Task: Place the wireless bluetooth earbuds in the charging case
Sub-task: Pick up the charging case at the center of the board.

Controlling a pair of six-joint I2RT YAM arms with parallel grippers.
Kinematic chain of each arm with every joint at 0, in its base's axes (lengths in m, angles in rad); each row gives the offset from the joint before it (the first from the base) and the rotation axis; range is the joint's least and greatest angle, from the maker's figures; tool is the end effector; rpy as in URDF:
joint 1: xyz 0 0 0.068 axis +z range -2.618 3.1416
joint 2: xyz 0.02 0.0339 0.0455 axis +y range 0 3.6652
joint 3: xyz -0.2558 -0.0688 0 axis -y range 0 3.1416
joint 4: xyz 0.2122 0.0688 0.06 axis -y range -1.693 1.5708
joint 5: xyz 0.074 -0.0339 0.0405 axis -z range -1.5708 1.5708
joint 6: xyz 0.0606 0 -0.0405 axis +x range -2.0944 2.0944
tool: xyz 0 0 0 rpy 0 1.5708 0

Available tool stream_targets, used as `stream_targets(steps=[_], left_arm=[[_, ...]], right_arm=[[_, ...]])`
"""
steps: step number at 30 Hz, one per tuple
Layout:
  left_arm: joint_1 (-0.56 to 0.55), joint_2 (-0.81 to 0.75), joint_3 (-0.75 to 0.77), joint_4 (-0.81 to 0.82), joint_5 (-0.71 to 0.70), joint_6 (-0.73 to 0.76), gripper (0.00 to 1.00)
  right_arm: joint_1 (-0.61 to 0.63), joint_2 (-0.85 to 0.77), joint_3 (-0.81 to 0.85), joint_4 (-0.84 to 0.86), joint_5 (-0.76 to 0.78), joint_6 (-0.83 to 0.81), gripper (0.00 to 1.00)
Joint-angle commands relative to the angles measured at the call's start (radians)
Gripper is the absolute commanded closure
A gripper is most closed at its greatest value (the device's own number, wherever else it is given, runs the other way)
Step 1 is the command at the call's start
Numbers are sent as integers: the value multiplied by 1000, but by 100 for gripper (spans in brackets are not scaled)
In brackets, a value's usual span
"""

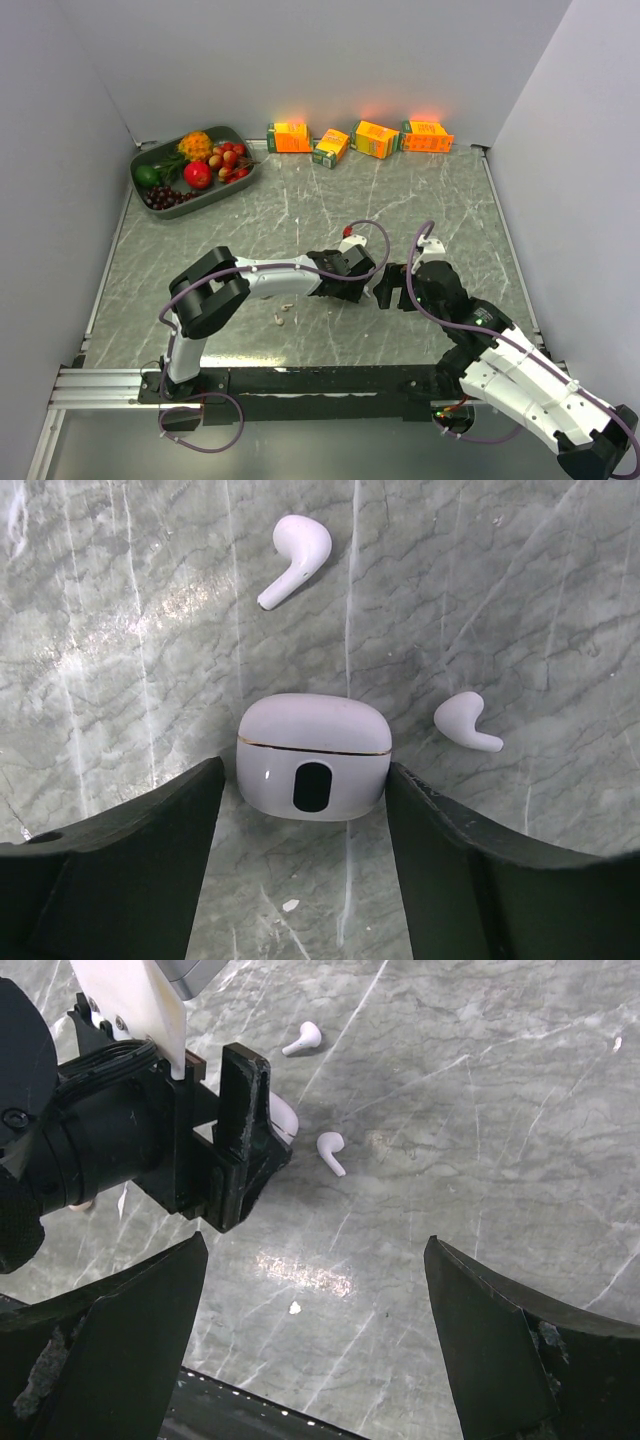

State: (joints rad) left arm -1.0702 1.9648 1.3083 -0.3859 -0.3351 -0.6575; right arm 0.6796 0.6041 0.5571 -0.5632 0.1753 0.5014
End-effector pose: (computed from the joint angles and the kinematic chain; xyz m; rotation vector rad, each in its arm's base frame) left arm 0.2042 -0.3318 0.1544 0.4066 2.5096 -0.2434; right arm 0.1107 0.0759 0.2322 -0.0958 2.2090 0.4795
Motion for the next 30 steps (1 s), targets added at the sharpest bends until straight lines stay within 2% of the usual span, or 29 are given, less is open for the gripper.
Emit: stream_targets(steps=[1,10,11,12,15,20,25,28,29,30], left_arm=[[-5,17,32,12,10,28,30],[-7,20,31,24,28,29,56],[-5,19,28,27,28,26,62],[-5,6,23,30,21,19,74],[-5,-61,-26,70,-10,0,99],[-7,-265,-216,197,-71,-8,99],[-8,-506,-389,364,-102,48,99],[-10,-631,-536,586,-37,129,99],[-11,-699,-641,657,-1,194,99],[-10,-736,-703,837,43,225,99]], right_arm=[[-5,-33,36,-14,12,14,3],[-5,-62,47,-40,-7,35,3],[-5,-64,50,-41,-7,35,3],[-3,-70,52,-46,-8,37,3],[-5,-87,66,-53,-10,46,3],[-5,-84,112,-56,-22,51,3],[-5,-38,159,-38,-53,29,3],[-5,-20,181,-17,-82,23,4],[-3,-15,185,-6,-85,23,4],[-5,-10,194,5,-111,13,4]])
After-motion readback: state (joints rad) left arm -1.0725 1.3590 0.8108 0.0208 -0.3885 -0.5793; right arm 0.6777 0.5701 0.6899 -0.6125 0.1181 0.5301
